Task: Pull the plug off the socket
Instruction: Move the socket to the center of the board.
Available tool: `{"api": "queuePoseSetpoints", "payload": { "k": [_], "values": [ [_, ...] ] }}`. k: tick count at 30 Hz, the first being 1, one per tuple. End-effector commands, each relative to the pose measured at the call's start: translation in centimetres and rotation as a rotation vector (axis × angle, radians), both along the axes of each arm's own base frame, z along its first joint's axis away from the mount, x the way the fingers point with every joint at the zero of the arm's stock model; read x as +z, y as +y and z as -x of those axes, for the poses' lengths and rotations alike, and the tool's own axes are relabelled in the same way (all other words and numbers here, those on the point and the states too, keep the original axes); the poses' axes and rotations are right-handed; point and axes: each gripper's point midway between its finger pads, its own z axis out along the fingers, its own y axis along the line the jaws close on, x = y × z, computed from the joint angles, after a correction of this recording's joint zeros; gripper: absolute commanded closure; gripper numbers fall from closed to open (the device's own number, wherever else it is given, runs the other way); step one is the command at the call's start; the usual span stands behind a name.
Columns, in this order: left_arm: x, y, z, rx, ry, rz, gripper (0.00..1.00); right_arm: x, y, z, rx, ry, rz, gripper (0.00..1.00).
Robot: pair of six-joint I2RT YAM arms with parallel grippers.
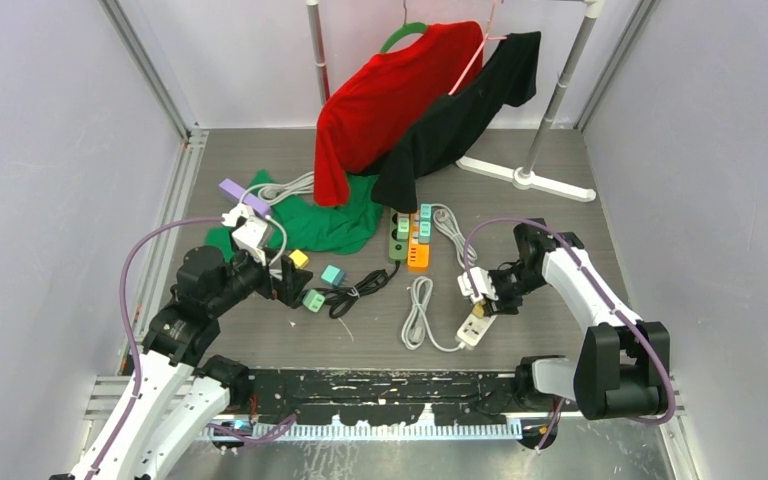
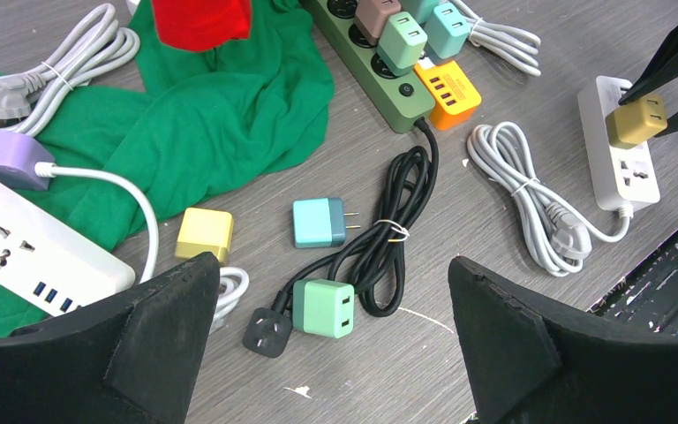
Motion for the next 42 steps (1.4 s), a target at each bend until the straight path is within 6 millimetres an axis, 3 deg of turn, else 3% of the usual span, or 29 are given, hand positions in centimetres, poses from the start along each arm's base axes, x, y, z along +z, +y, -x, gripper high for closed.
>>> {"api": "queuePoseSetpoints", "payload": {
  "k": [1,7,16,22,24,30,35,40,42],
  "values": [
    [0.9,-0.3,0.1,-0.018,-0.032,0.010,0.00,0.7,1.0,-0.4,-0.036,0.009,-0.050,0.67],
    [0.9,-0.3,0.1,-0.018,-0.032,0.009,0.00,0.9,2.1,-0.3,-0.088,0.049,-0.081,0.77],
    [0.7,-0.2,0.0,-0.015,-0.026,0.005,0.00,0.0,4.1,-0.3,-0.184,0.119,-0.064,0.83],
    [0.7,-0.5,0.1,-0.030,-0.023,0.008,0.00,0.2,6.4,1.4,-0.119,0.206,-0.046,0.85],
    [0.9,-1.1,0.4,-0.071,-0.027,0.023,0.00,0.3,7.0,2.1,-0.079,0.234,-0.039,0.80],
    [2.4,-3.9,2.4,-0.254,-0.049,0.130,0.01,0.2,7.2,3.3,0.018,0.253,0.025,0.50],
    [5.1,-6.6,4.1,-0.388,0.000,0.333,0.05,1.0,7.5,3.5,0.046,0.237,0.013,0.31],
    [7.7,-9.1,6.5,-0.516,-0.034,0.477,0.07,2.1,7.9,3.7,0.060,0.227,-0.017,0.22],
    [8.1,-10.7,8.4,-0.587,-0.051,0.506,0.07,3.0,8.3,3.7,0.066,0.216,-0.042,0.20]
  ]
}}
